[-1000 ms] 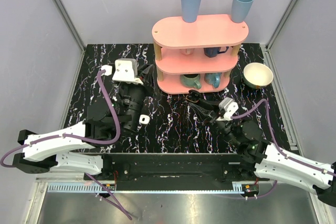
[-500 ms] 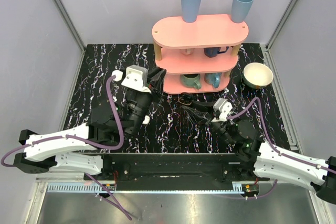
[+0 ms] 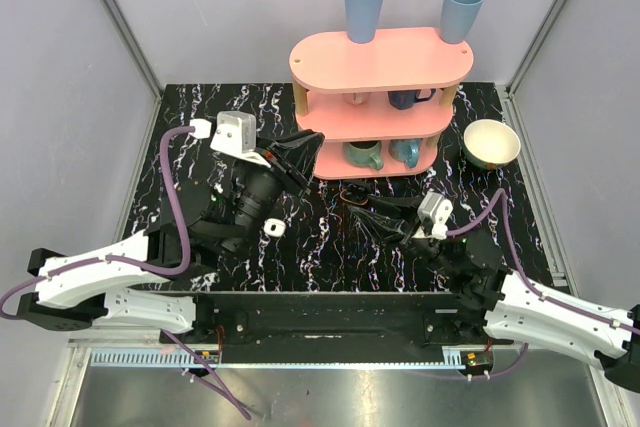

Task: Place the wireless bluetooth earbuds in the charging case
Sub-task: Insert the right earbud into the right side groove of the charging case.

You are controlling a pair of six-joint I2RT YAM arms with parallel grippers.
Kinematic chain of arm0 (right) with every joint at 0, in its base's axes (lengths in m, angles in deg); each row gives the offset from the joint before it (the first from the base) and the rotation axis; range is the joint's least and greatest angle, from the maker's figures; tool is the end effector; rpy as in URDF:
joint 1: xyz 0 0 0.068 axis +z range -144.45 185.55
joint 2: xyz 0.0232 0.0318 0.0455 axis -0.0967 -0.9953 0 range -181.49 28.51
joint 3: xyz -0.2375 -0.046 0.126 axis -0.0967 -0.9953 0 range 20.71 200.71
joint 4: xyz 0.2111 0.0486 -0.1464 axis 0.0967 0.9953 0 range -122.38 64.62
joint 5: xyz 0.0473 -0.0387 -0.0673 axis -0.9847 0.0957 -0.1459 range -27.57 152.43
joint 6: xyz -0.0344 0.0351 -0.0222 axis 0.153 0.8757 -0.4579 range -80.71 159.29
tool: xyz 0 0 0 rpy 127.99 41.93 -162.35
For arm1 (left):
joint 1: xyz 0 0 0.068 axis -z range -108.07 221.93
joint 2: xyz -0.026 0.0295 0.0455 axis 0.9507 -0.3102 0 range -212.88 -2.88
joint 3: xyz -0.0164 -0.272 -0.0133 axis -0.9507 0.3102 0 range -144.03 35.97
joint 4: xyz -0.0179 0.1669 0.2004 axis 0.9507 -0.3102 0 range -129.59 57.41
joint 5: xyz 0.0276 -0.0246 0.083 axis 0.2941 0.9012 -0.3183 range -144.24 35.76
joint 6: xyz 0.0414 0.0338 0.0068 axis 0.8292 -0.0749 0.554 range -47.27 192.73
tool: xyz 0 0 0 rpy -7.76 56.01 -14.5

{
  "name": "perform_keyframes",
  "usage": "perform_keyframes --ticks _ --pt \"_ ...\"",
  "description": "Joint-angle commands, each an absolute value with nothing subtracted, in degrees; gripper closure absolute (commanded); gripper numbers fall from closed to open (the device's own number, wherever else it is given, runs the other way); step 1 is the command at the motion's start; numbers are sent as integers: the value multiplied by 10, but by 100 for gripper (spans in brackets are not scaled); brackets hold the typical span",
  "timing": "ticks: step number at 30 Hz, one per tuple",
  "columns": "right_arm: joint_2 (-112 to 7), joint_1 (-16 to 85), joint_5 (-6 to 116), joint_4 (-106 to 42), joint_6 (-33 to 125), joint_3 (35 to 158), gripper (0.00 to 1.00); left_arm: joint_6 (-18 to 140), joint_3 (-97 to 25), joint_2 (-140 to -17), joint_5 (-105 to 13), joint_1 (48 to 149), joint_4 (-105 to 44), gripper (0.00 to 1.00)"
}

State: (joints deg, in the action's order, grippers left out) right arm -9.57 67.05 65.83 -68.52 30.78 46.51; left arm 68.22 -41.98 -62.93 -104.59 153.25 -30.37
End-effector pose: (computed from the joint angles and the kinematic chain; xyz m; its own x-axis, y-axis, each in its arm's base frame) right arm 0.0804 0.1437 0.3270 0.3168 0.2739 -0.9081 -0.8135 0.5708 -0.1116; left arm 0.0563 -0.1872 0.5079 0.0106 -0.4027 -0.9153 0.5242 0.7817 -0.3378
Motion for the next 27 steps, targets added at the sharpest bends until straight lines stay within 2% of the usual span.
perform_keyframes --ticks 1,6,27 --pt "-84 673 647 -696 300 490 100 584 -428 -621 -1050 1534 -323 100" --pt "-82 673 641 -694 297 493 100 519 -351 -596 -1048 1535 -268 100" --pt "-75 673 628 -695 265 495 100 437 -259 -568 -934 1535 -178 100"
